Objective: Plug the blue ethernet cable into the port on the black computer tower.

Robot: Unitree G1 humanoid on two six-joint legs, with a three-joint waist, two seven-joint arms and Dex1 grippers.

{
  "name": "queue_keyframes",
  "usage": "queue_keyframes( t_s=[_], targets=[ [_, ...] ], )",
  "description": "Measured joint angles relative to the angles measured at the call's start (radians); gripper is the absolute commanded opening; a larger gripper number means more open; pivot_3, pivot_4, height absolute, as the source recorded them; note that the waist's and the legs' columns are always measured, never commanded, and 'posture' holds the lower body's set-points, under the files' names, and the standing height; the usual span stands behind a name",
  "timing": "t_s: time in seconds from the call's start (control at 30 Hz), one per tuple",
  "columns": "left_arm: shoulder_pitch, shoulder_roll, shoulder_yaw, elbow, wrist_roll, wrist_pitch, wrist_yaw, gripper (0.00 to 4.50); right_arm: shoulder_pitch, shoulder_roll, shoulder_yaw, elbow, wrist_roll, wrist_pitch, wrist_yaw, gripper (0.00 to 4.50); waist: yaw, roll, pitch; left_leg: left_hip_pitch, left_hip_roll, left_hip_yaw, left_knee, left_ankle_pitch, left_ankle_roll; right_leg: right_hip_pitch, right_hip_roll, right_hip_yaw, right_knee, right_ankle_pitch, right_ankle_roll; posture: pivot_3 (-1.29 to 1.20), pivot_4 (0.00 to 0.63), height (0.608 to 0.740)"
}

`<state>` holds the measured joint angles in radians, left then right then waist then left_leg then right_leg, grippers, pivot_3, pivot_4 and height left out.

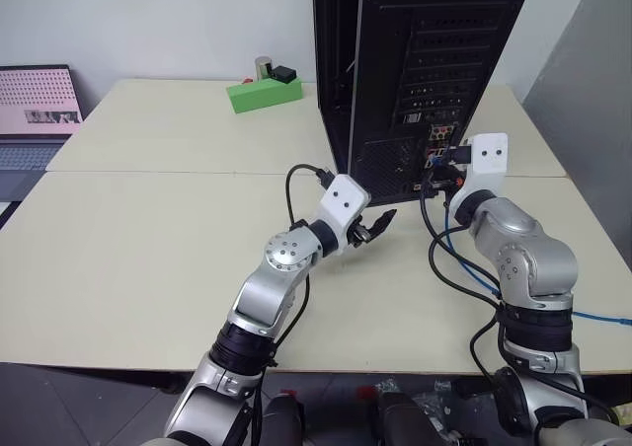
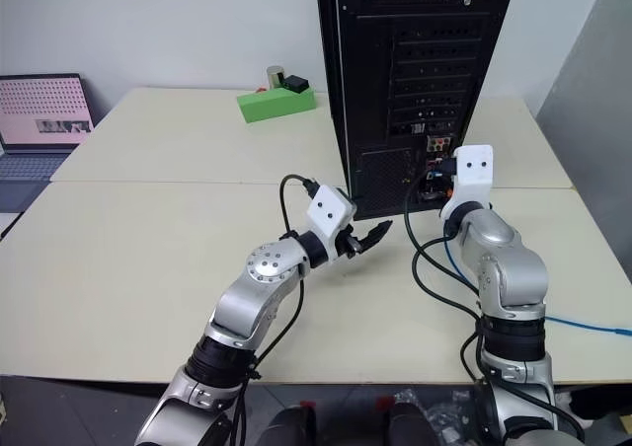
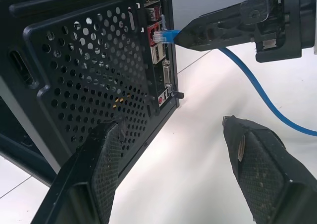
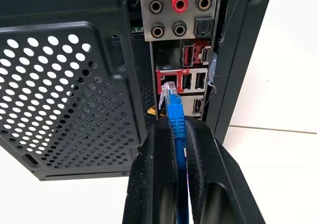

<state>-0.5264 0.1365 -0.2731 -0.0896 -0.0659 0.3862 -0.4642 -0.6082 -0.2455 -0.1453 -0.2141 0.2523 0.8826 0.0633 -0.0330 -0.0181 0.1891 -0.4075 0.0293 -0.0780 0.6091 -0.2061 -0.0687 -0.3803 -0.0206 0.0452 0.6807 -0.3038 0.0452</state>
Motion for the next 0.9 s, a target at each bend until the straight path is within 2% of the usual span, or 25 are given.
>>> queue_keyframes(
  t_s=[0.9],
  targets=[
    [0.001,-0.005,-0.003,0.000,0.008,-0.005,-0.001,3.33,-0.011,-0.017,0.024,0.022,-0.035,-0.022,0.036,0.00,-0.002,0.000,0.000,0.000,0.000,0.000,0.000,0.000,0.000,0.000,0.000,0.000,0.000,0.000,0.000,0.00,0.150,0.740]
  ],
)
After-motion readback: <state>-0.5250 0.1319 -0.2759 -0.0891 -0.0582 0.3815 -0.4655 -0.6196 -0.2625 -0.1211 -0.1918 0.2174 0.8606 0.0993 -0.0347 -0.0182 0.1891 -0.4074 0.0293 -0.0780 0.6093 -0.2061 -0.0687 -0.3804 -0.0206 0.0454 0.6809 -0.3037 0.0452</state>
